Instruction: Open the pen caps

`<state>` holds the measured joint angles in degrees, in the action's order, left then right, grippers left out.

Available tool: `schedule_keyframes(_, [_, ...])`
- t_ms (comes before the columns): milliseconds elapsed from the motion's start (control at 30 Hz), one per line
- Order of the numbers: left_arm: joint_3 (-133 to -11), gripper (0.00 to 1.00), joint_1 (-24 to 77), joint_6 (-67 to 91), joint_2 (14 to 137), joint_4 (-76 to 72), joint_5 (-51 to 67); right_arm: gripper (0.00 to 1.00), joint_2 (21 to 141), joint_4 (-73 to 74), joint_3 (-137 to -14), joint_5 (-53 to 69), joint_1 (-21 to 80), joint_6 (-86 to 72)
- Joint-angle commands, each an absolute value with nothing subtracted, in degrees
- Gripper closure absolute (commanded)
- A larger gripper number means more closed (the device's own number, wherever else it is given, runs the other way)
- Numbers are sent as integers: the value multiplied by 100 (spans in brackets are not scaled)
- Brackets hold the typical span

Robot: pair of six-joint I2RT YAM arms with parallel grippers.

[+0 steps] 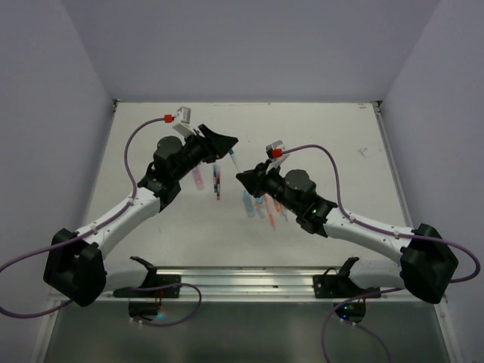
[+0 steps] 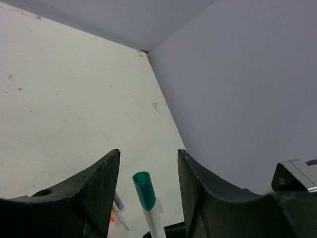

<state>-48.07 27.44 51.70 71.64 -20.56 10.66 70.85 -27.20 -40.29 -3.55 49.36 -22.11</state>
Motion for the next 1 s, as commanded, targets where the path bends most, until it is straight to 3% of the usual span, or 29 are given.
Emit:
schedule_keyframes(0, [-4781,48,2830,5273,7216,-2426,1046,100,7022,-3094,-4175,-519,4922,-2285])
schedule_keyframes(333, [-4816,66,2953,5229,7286,-2505,1028,100,7031,-3120,-4149,-562,4922,-2294])
schedule_keyframes(633, [-4816,98,2962,4940,7260,-2619,1116,100,7031,-2962,-4140,-361,4922,-2276])
schedule_keyframes(733, [-4825,100,2962,4651,7260,-2768,1335,91,6987,-2866,-4148,-317,4913,-2285])
schedule_keyframes(867, [-4895,100,2962,4263,7312,-2865,1757,67,6952,-2488,-4280,-89,4896,-2136])
schedule_keyframes(967, [-4904,100,2953,3982,7348,-2962,2056,56,6891,-2250,-4333,-35,4773,-2057])
